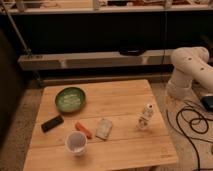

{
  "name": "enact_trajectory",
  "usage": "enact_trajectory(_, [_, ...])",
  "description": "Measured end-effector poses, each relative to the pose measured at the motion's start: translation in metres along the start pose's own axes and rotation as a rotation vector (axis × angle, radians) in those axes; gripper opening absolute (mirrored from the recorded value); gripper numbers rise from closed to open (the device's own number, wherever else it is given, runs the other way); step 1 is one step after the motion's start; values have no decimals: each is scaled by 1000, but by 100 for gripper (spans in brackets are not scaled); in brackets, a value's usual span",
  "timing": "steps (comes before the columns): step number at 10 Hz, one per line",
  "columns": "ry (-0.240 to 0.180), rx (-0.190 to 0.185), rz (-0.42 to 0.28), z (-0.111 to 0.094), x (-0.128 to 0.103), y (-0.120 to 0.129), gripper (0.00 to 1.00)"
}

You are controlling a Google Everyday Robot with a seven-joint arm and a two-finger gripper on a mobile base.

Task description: Knock the bottle over

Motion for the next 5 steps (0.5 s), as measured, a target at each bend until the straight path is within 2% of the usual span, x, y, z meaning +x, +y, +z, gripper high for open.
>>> enact_trajectory(4, [4,-45,-64,-1,-26,-30,0])
enact_trajectory(5, [9,-55,-80,-2,-27,-42,0])
